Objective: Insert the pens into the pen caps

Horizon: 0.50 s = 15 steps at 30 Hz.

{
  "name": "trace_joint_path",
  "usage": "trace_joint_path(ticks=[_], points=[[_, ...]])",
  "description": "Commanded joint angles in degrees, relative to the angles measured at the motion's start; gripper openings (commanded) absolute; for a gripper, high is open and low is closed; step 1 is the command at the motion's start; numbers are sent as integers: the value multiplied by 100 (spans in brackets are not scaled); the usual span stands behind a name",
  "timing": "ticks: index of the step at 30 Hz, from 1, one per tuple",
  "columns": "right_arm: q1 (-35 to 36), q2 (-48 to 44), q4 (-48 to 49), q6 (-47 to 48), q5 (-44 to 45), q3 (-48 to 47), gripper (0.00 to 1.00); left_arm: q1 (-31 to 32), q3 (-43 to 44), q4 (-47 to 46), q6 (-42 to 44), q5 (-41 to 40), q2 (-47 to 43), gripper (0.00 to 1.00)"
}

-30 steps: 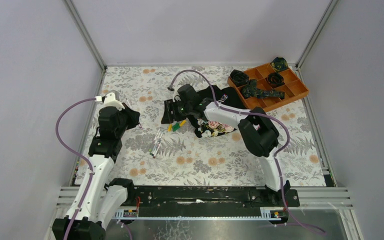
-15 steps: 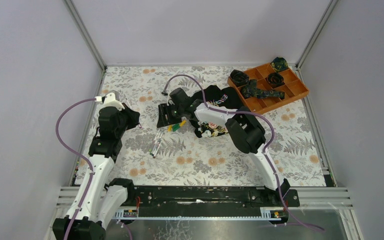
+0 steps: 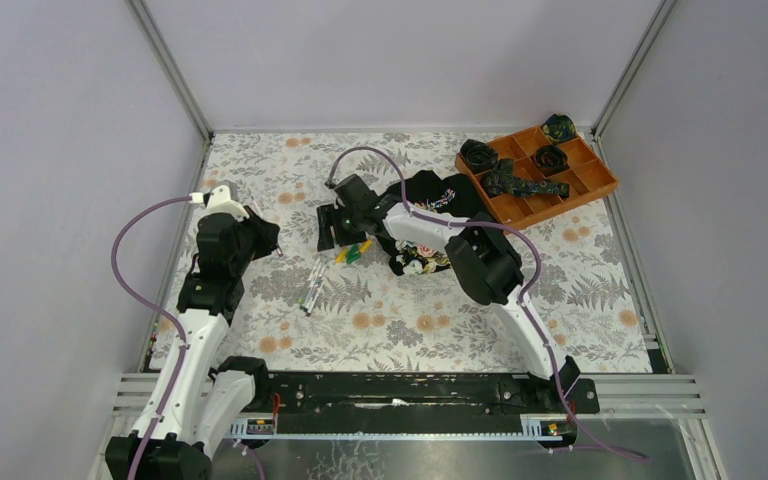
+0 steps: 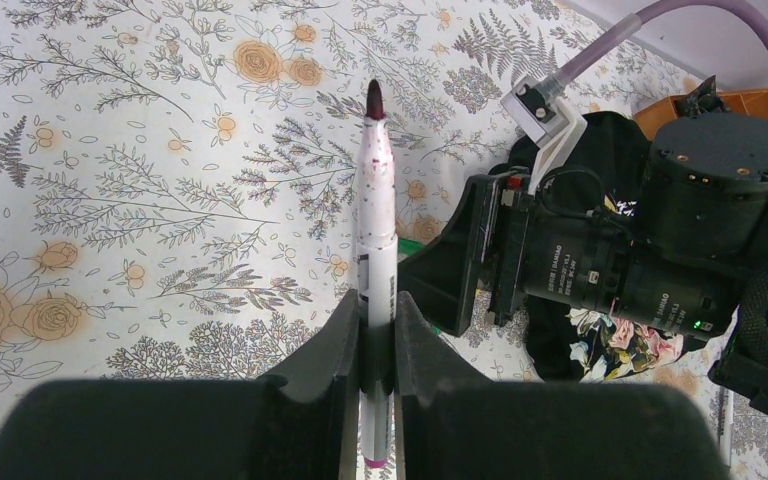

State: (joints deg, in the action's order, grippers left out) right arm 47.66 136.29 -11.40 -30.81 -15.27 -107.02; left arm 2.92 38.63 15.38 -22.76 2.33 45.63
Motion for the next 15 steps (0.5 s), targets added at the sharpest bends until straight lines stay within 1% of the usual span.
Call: trace_joint_path(ticks=[1, 11, 15], points=[[37, 188, -359, 96, 615, -474, 70, -42, -49, -237, 0, -33, -67, 0], [38, 805, -895, 347, 972, -1386, 70, -53, -49, -245, 14, -23, -89, 0], [41, 969, -1130, 459, 1133, -1631, 62, -52, -49, -243, 20, -33, -90, 0]])
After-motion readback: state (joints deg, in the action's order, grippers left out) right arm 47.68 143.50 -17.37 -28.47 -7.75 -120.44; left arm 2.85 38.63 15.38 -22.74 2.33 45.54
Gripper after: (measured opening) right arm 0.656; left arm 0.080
